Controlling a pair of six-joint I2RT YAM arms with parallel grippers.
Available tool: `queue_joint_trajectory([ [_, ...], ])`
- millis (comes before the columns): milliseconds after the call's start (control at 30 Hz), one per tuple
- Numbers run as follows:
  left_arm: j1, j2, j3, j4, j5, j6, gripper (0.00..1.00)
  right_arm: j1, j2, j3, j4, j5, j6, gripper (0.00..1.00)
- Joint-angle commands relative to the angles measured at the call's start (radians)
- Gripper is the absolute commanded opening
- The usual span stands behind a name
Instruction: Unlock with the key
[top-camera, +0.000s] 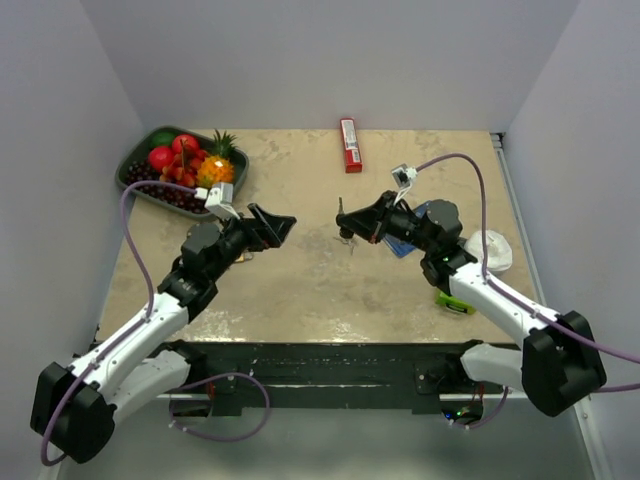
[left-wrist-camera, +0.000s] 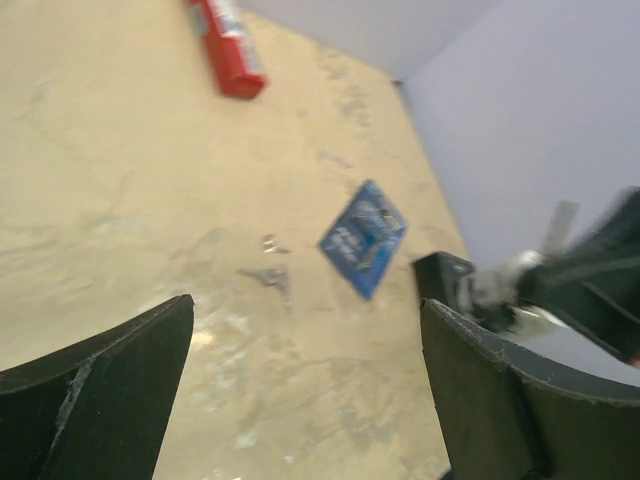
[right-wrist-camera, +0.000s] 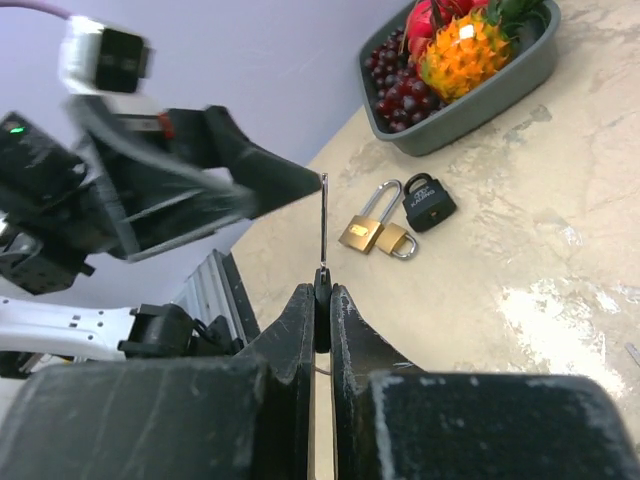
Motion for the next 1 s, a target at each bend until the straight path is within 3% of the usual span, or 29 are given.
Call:
queue_joint_trajectory([
  [0,0.077,0.1,-0.013,-0.149,-0.126,-0.041,0.99,-0.002,-0.063,-0.011,-0.048,0.036,-0.048,0.0],
  [100,0.112,0.224,0.011,-0.192,-0.146,-0.029,0.99,-0.002,-0.098,-0.031,-0.06,0.04,-0.049,0.0],
  [500,0.237,0.44,0.039,-0.157,-0.204,0.023,0.99,0.0,-0.218,-0.075,-0.135,0.044,-0.077,0.0],
  [967,0.255,0.664,0.183,-0.143,-0.288,0.154,0.99,-0.002,-0.285,-0.092,-0.18,0.038,-0.102,0.0],
])
